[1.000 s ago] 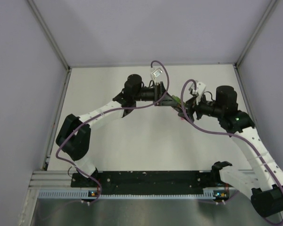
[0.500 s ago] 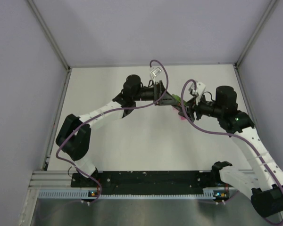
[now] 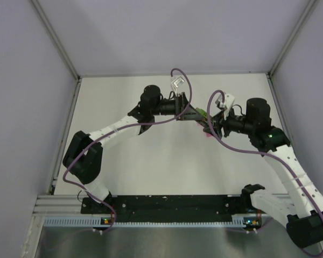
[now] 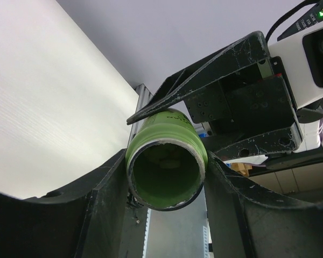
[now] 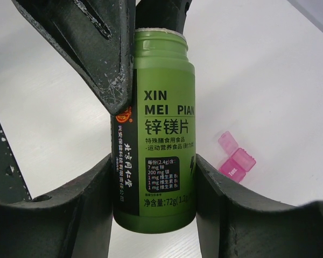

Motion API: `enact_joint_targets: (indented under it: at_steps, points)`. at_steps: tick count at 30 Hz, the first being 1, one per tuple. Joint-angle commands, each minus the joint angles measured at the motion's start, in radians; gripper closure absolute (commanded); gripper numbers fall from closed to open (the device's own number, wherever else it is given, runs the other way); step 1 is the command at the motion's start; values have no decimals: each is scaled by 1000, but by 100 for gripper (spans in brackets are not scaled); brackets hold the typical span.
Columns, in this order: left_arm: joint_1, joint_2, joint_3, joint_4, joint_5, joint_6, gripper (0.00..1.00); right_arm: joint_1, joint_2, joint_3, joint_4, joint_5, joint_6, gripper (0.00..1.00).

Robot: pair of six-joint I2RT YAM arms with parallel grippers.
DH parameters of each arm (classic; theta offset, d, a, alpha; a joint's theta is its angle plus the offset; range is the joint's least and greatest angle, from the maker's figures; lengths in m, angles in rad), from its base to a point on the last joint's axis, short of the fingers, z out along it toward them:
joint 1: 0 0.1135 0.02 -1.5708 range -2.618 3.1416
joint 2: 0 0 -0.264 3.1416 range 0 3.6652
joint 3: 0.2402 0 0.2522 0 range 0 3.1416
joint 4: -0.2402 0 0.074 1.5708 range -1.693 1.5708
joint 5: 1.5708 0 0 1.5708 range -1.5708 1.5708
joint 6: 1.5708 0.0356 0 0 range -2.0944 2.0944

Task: Sort the pills into containers
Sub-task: Pick up the pill container at the center of the board.

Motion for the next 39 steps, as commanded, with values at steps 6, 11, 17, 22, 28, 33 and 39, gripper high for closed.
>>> enact_joint_targets:
  at_steps: [6, 11, 17, 22, 28, 33, 39]
  points:
    - [-1, -53, 22, -15, 19, 73, 76, 12, -17, -12, 62, -7, 5, 100]
    - [9, -59, 47, -81, 12, 133, 41, 12, -38, -21, 62, -3, 13, 100]
    - [24, -79, 67, -147, 6, 198, 1, 10, -63, -36, 63, 2, 16, 100]
    - [65, -107, 76, -166, 13, 223, 1, -4, -86, -48, 62, 8, 22, 100]
    - [194, -154, 53, -166, -10, 238, 1, -30, -113, -67, 66, 29, 28, 100]
    - [246, -173, 45, -304, -122, 415, 1, -42, -124, -64, 72, 46, 39, 100]
    - [243, -72, 88, -443, -287, 458, 2, -68, -122, -44, 85, 68, 65, 100]
